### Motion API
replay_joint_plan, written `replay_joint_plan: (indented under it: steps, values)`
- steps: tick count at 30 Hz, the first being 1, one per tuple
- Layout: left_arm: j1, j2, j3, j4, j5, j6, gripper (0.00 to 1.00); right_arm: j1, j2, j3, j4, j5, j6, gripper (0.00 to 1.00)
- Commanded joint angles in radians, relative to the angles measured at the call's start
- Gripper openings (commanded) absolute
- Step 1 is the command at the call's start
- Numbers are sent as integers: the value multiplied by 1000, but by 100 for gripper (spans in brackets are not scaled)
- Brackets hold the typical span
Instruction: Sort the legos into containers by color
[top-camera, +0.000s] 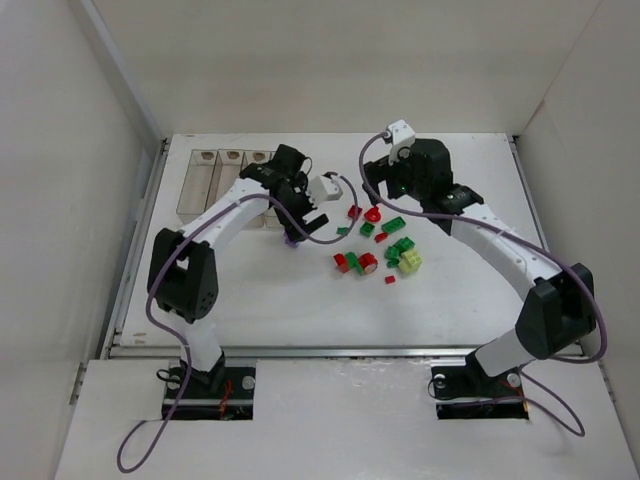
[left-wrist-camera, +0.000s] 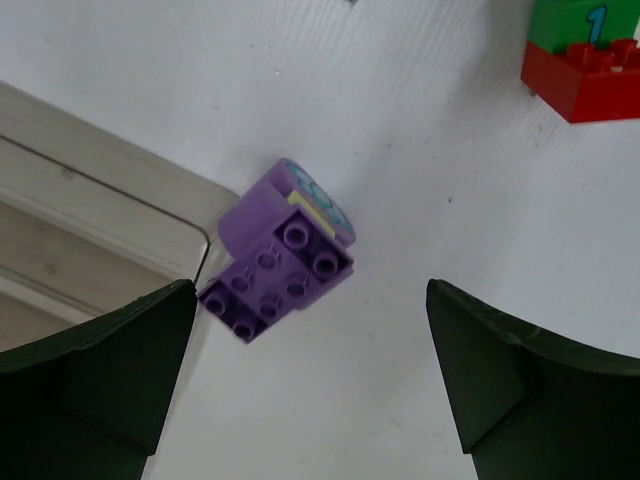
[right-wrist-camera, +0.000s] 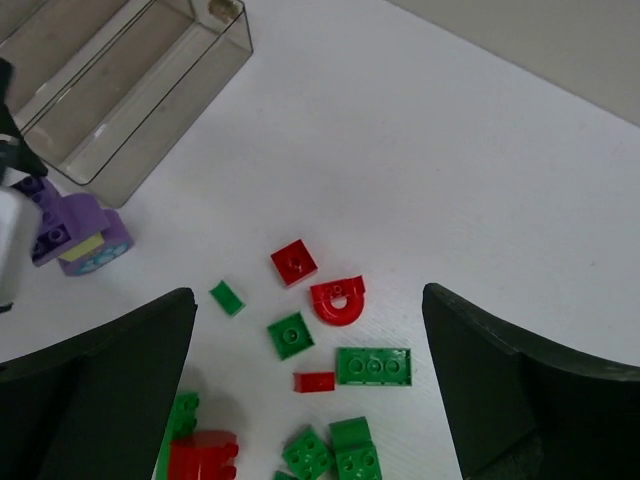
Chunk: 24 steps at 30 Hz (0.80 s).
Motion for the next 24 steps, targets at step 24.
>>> replay_joint_plan:
  steps: [24]
  values:
    - [219,-279,-71,457,-48,-413,99,-234,505,333,-574,-64,318,85]
